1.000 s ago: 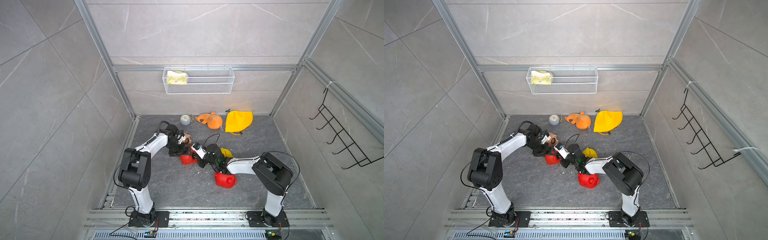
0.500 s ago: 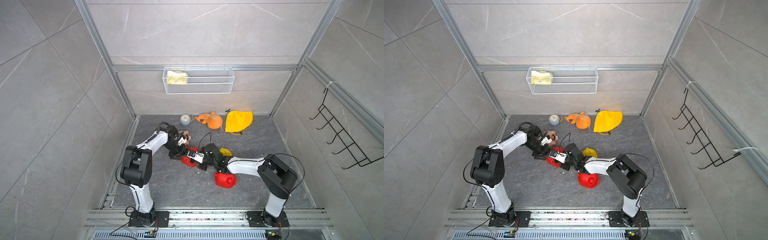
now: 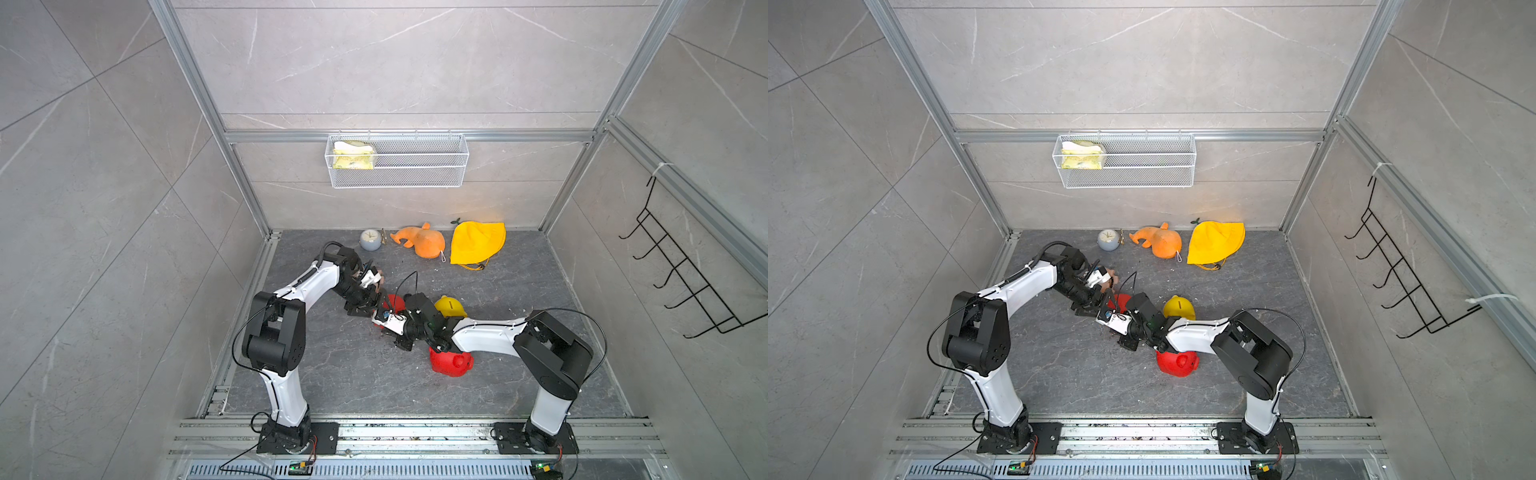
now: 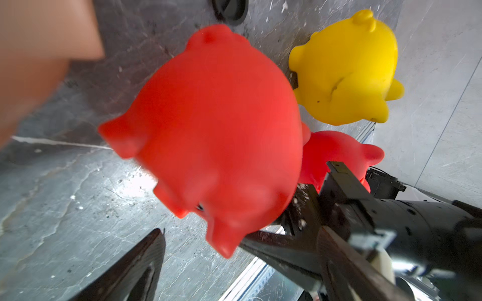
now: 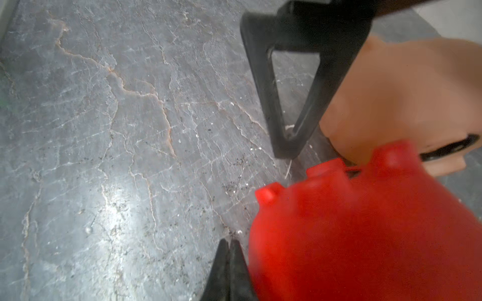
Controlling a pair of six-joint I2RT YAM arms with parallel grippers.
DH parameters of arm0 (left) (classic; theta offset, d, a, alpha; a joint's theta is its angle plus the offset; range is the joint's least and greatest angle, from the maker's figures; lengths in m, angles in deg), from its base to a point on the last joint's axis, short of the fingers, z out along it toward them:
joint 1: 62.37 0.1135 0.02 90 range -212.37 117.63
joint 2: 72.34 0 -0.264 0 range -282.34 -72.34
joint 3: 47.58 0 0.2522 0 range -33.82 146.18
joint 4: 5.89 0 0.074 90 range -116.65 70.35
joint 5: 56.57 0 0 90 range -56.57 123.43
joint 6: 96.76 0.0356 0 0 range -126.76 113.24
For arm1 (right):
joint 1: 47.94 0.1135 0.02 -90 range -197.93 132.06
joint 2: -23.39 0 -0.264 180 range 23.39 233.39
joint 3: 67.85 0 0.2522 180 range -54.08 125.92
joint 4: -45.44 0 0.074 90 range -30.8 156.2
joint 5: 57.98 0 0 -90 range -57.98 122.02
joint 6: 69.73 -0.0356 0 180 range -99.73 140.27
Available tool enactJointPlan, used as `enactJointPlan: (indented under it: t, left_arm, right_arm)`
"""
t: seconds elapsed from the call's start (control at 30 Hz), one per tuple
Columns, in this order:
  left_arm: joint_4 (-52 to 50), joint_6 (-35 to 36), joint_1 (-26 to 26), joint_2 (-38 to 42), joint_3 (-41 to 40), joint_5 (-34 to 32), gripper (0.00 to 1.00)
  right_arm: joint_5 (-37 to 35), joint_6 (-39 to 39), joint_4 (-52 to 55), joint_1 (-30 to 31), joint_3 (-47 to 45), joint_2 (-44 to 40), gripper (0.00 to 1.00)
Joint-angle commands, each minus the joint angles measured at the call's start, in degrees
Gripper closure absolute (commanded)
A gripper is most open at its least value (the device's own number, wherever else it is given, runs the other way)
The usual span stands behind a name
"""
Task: Open piggy banks
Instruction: Open the lid on the piggy bank.
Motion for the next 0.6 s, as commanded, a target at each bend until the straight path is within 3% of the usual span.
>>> enactJointPlan:
  t: [0.0, 0.57]
  left_arm:
    - [-0.71, -0.51, 0.02, 2.51, 2.13, 0.31, 0.07]
    - [7.92, -7.89, 0.1, 8.72, 1.22, -12.35, 0.05]
  right_arm:
    - [-1.82, -4.62, 1.44, -1.32, -1.34, -2.33, 1.0]
    - [-9.42, -13.16, 4.0, -5.74, -2.31, -4.33, 1.0]
